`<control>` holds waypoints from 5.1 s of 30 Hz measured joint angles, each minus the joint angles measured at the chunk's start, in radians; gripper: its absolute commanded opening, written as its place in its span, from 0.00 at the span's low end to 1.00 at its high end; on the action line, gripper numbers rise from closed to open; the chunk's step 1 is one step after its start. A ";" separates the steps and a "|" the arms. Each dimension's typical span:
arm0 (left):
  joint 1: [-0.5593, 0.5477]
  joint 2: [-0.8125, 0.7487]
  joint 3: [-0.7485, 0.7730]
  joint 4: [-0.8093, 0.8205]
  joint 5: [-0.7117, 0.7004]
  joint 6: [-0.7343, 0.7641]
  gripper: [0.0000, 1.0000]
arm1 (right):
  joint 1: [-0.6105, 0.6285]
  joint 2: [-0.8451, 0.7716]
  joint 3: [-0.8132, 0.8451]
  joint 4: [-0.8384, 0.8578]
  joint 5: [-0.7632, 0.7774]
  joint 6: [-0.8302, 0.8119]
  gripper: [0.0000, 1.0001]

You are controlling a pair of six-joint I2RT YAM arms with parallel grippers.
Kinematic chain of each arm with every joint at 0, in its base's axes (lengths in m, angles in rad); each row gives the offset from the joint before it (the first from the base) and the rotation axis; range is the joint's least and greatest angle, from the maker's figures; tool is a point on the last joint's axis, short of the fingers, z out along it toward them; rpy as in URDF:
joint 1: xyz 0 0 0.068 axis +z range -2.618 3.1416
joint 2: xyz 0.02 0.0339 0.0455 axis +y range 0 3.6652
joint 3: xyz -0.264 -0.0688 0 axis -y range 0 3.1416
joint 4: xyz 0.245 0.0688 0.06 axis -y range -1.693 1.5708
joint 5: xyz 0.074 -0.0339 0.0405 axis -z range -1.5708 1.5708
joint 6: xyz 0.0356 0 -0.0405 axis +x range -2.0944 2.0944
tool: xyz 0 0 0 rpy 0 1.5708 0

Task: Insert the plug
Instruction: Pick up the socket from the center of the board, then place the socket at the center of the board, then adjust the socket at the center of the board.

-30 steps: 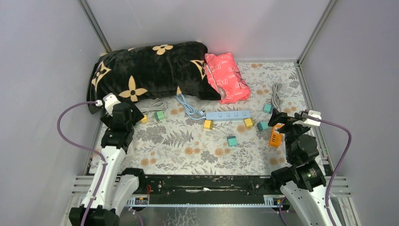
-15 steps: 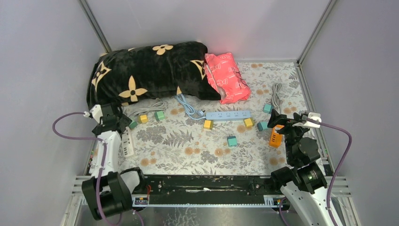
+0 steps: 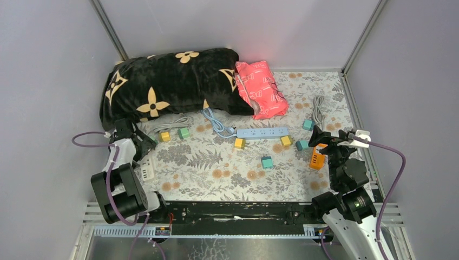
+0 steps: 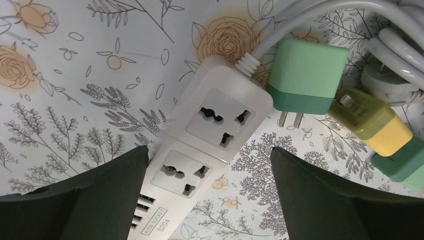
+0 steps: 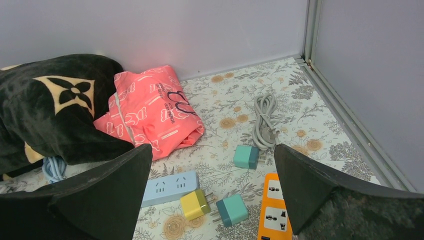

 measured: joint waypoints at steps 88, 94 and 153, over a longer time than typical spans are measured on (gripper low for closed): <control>-1.001 0.158 0.168 0.044 0.006 -0.268 0.22 | 0.000 -0.023 -0.008 0.013 0.021 -0.006 0.99; -1.012 0.149 0.094 0.069 0.064 -0.301 0.30 | 0.000 -0.021 -0.008 0.010 0.011 -0.006 0.99; -0.785 -0.306 -0.132 0.215 -0.070 -0.218 0.80 | 0.167 0.937 0.215 0.163 -0.961 0.274 0.96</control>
